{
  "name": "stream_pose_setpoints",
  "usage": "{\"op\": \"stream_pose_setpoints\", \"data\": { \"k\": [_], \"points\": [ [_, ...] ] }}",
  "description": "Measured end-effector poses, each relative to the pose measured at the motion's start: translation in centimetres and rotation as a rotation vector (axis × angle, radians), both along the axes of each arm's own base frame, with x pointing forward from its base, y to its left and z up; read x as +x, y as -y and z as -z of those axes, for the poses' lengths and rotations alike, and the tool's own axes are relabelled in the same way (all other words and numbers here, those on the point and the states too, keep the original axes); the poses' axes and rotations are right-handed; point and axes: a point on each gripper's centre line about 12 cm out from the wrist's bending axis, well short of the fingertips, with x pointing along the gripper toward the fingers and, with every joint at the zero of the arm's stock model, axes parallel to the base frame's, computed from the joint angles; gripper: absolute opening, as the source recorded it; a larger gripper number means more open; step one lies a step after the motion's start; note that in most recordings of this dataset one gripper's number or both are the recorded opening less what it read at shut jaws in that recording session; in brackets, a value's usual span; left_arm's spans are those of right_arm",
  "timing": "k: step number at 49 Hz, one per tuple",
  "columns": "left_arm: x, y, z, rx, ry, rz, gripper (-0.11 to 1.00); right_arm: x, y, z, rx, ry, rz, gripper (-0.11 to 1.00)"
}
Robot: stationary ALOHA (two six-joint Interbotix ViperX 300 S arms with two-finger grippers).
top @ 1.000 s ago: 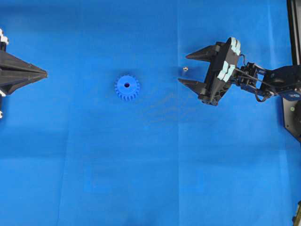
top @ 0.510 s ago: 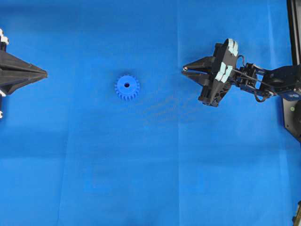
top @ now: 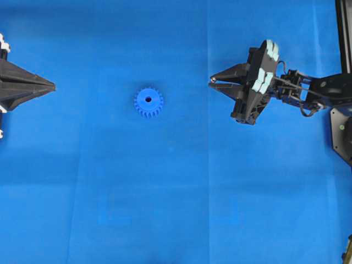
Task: Insert the shaft placed at a random location into the center hole of the small gear at another random location.
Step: 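Lift the gripped shaft with the right gripper, then carry the shaft left with the right gripper over the blue gear's hole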
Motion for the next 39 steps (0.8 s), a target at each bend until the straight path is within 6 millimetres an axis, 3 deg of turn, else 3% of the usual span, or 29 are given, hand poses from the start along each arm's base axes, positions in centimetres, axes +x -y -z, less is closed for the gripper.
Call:
{"op": "stream_pose_setpoints", "data": {
  "k": [9,25,32,39],
  "points": [
    [0.0,0.0,0.0,-0.001,0.002,0.0,0.0,0.1,-0.3,-2.4,0.003,0.006,-0.023,0.04],
    [0.0,0.0,0.0,-0.001,0.002,0.0,0.0,0.6,-0.2,-2.8,0.009,0.003,-0.026,0.04],
    [0.0,0.0,0.0,-0.001,0.002,0.0,0.0,2.3,-0.4,-2.7,0.011,-0.001,-0.039,0.04],
    [0.0,0.0,0.0,-0.001,0.002,0.0,0.0,5.1,-0.8,-3.0,0.011,0.007,-0.067,0.04]
  ]
}}
